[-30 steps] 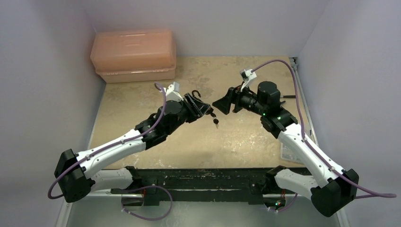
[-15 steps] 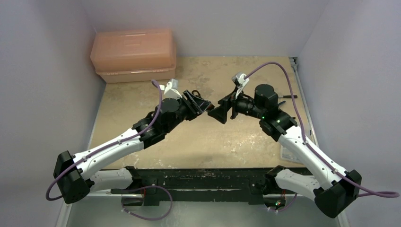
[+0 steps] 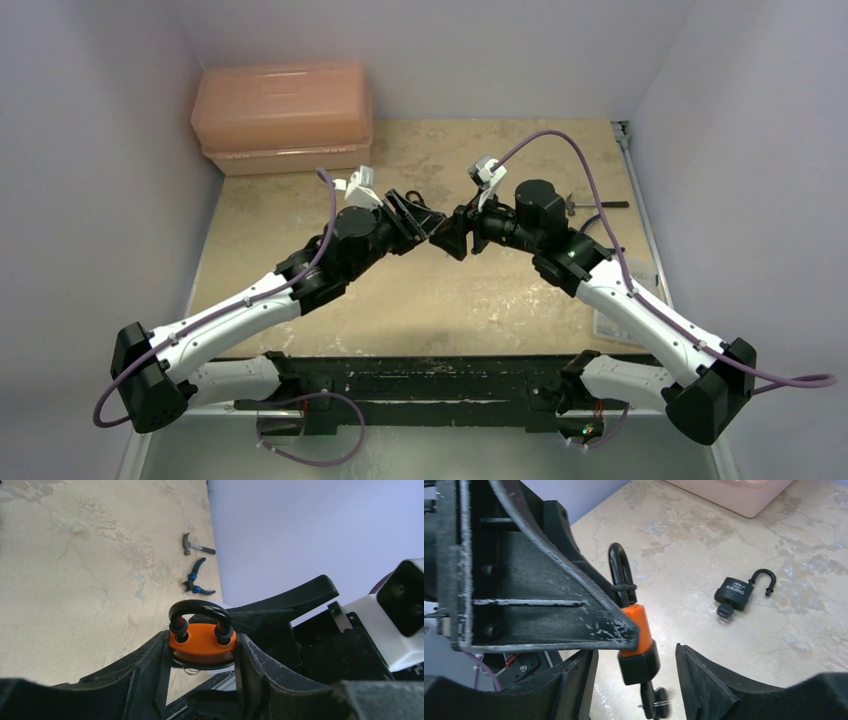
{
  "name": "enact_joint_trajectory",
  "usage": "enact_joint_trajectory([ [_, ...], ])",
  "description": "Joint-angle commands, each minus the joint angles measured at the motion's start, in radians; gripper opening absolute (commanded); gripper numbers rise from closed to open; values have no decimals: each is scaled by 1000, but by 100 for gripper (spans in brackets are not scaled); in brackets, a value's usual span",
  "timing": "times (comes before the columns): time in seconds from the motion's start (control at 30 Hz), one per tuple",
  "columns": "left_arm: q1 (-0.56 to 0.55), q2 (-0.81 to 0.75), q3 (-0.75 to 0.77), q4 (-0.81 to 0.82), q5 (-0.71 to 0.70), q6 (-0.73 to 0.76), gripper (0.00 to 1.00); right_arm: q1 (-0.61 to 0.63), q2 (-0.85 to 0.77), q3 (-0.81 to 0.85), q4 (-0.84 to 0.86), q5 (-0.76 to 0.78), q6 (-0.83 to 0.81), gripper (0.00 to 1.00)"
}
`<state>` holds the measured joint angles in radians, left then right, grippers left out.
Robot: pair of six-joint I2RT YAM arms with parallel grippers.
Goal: Unlock with the key
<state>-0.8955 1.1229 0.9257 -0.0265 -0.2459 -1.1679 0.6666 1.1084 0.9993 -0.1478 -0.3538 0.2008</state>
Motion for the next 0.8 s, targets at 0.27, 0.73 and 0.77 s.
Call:
enact_joint_trajectory([
  [0.27,-2,-43,55,76,20,-36,0,5,-1,40,32,92,-12,35],
  [0.73,2,-69,95,-26,-24,10,94,5,-85,-25,33,68,-26,0],
  [0.77,3,-78,95,-31,-34,11,95,5,-90,-30,28,71,-26,0],
])
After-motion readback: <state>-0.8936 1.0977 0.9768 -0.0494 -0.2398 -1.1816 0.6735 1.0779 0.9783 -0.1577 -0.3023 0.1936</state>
